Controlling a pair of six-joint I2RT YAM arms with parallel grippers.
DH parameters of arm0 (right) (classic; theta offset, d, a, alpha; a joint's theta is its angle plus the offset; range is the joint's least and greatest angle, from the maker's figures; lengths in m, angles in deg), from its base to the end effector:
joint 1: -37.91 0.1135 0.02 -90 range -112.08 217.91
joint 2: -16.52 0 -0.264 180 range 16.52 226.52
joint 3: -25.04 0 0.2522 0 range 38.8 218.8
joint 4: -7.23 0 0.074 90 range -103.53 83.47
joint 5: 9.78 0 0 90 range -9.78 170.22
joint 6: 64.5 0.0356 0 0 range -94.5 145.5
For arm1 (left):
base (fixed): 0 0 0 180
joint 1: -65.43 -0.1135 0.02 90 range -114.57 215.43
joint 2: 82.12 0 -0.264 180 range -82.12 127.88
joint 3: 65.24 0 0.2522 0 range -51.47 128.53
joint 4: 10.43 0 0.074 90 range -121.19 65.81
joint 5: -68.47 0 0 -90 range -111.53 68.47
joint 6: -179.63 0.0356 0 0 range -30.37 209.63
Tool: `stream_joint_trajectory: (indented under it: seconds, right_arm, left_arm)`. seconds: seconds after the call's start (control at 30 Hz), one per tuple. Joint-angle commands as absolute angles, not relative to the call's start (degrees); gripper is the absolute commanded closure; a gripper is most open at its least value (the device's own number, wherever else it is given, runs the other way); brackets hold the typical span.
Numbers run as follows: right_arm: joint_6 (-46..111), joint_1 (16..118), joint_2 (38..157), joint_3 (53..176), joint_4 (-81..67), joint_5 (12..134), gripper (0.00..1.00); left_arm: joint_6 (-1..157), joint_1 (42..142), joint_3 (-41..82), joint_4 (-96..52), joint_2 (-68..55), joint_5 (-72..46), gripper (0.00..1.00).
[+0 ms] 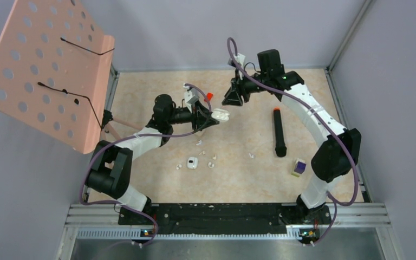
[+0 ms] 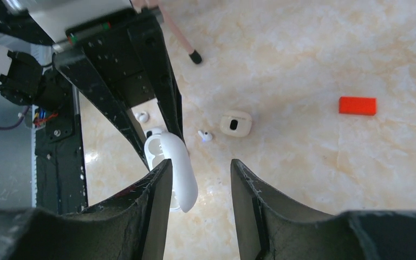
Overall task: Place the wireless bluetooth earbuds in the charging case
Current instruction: Open the charging case, then pick up the earbud from the center of the board.
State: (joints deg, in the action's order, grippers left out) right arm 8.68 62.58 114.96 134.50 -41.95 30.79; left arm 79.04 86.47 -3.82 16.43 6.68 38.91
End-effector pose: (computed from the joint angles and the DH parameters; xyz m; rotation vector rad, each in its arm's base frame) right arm 0.3365 0.1843 0.3628 -1.1808 1.7939 1.0321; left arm 0.2969 -0.1474 0.2606 0.9937 1.4077 -1.2394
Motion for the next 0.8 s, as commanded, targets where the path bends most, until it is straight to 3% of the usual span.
stream_joint_trajectory:
  seconds: [0.0,0.17,0.33,0.53,0.77]
  right_arm:
    - [11.7,59.9,112.1,142.1,-41.2,28.5,0.56]
    - [8.2,56.6,108.5,137.0,-42.1,28.5,0.56]
    - [-1.1,56.6,101.4,123.1,-36.9,30.2,0.57]
    - [-14.3,62.5,98.1,107.8,-33.0,33.2,0.63]
    - [-25.0,73.0,104.0,102.3,-32.7,36.9,0.81]
  left_arm:
    - [77.7,86.1,-2.8,16.7,6.9,38.8,1.00]
    - [73.3,84.8,-1.8,16.8,7.2,38.4,1.00]
    - [66.8,82.7,-1.7,18.6,6.9,37.6,1.00]
    - [65.4,80.5,-2.8,16.6,5.9,34.5,1.00]
    - [62.6,77.8,-2.9,15.0,6.2,29.0,1.00]
